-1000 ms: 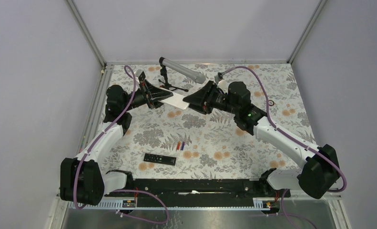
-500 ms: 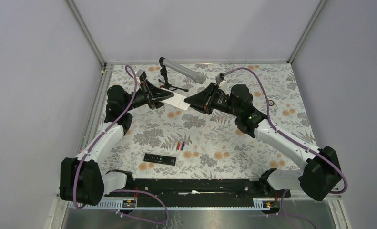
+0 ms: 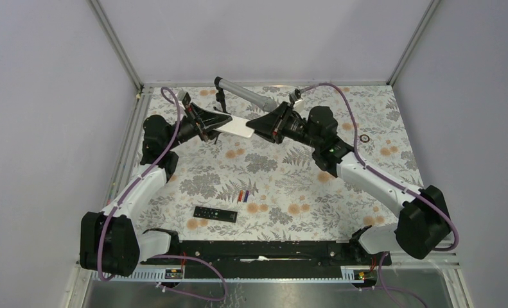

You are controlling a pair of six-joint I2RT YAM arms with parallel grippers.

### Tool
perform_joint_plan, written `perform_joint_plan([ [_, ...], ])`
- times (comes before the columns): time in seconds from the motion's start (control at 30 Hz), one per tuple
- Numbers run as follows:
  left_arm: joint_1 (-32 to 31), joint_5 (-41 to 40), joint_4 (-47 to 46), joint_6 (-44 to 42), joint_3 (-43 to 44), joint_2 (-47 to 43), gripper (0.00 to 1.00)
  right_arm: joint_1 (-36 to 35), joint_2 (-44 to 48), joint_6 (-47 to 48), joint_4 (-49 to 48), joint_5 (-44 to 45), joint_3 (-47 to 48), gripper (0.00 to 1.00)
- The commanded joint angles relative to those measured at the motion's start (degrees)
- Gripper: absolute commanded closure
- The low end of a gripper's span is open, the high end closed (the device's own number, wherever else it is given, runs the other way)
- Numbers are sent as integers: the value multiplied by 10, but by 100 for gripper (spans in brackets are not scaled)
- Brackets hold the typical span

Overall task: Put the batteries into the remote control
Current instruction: Load the battery cover into the remote control.

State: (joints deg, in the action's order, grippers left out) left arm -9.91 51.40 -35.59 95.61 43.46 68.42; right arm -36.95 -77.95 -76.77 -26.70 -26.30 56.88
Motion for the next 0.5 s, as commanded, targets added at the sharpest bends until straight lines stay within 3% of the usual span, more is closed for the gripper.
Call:
perform_joint_plan([
  [0.0,-72,-8,-51,26,20,-16,100,-29,-57,38,14,-21,23,82],
  [0.27,-92,-11,-56,26,23,-10,100,-46,-98,69,44,-15,59,85],
  [0.47,-82,7,-21,-12,33,-6,100,-43,-85,96,82,-3,73,79],
])
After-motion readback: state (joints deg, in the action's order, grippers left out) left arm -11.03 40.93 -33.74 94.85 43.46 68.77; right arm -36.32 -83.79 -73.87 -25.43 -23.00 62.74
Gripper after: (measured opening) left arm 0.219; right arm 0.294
